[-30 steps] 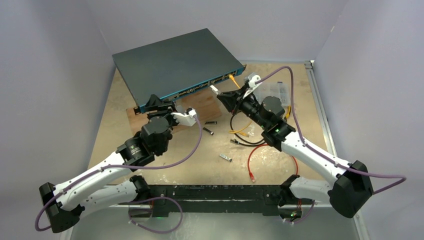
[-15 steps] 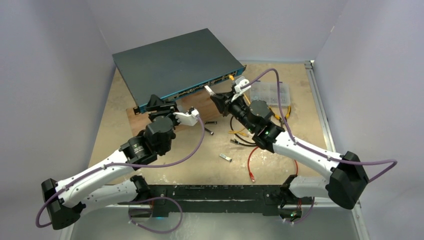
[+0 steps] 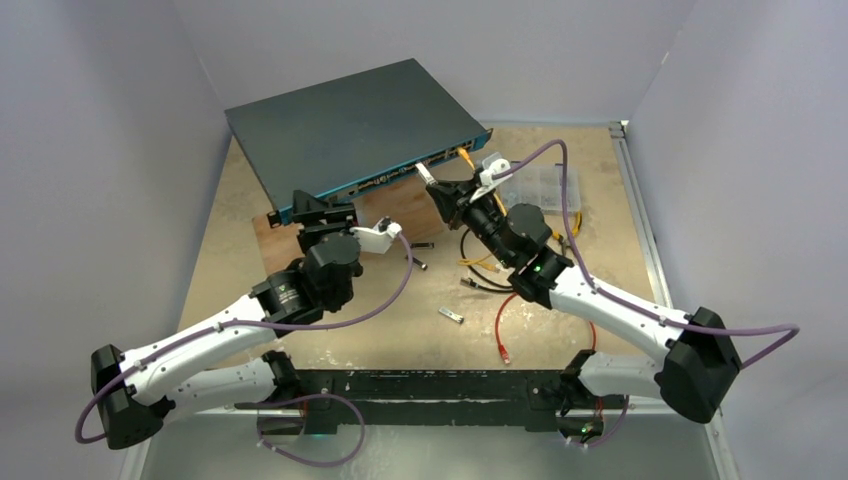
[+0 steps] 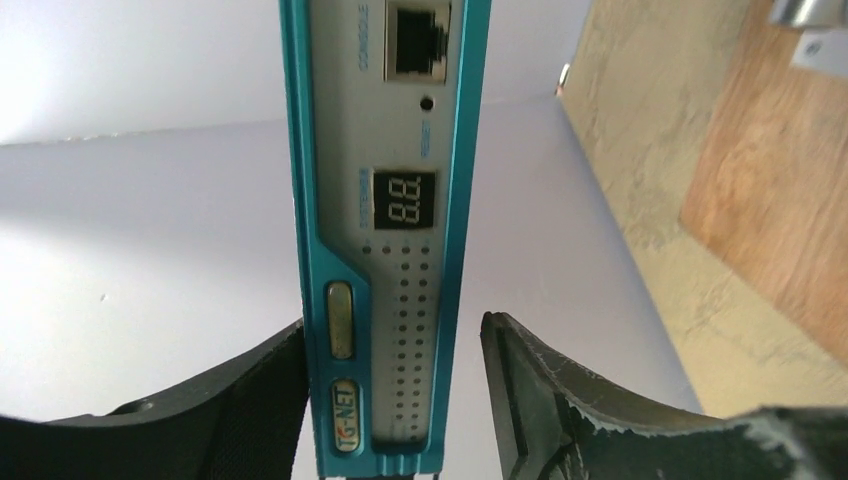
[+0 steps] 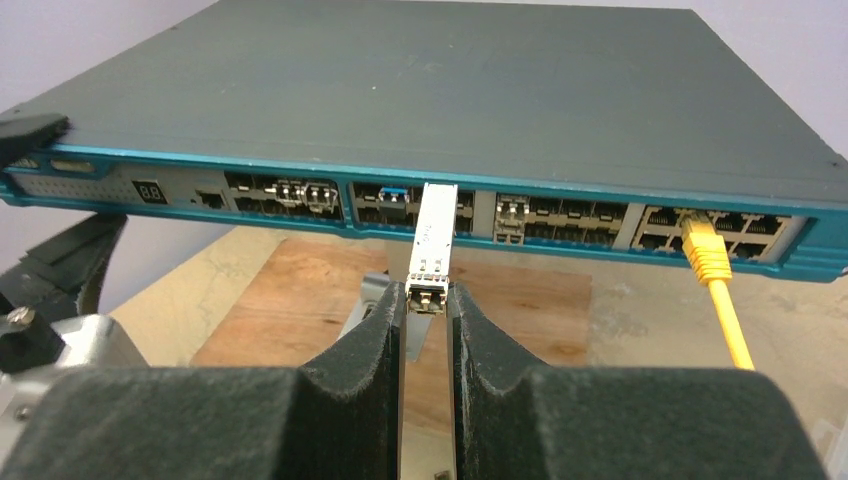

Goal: Insert the plug into the switch port

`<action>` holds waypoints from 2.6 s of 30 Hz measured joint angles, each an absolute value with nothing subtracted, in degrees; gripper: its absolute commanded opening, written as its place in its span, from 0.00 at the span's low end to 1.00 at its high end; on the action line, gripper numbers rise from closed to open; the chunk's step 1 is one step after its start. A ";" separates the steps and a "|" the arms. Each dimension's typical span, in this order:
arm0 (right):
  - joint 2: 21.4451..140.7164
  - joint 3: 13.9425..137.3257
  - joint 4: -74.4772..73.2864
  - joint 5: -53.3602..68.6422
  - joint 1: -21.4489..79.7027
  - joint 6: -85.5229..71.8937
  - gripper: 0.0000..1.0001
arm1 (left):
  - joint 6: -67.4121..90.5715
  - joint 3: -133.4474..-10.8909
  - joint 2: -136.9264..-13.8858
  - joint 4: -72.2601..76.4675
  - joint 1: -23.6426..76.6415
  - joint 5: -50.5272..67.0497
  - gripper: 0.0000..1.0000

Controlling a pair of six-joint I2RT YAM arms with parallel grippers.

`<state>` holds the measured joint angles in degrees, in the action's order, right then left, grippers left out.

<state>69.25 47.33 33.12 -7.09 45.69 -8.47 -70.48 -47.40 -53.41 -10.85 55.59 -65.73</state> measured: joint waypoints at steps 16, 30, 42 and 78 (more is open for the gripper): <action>69.47 45.43 34.39 -6.92 45.69 -8.49 0.00 | -78.81 -46.85 -53.12 -9.58 55.55 -71.05 0.28; 71.99 45.50 33.89 -7.01 45.69 -8.54 0.00 | -79.22 -46.59 -53.10 -9.02 55.55 -71.18 0.05; 71.99 47.00 33.87 -7.05 45.69 -8.51 0.00 | -79.07 -46.59 -53.12 -9.17 55.55 -71.18 0.00; 74.30 48.82 33.85 -9.56 45.69 -8.34 0.00 | -78.15 -46.61 -53.08 -10.09 55.66 -71.20 0.00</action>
<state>74.30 48.82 33.85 -9.56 45.69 -8.34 -78.15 -46.61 -53.08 -10.09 55.66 -71.20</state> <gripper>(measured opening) 0.190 0.463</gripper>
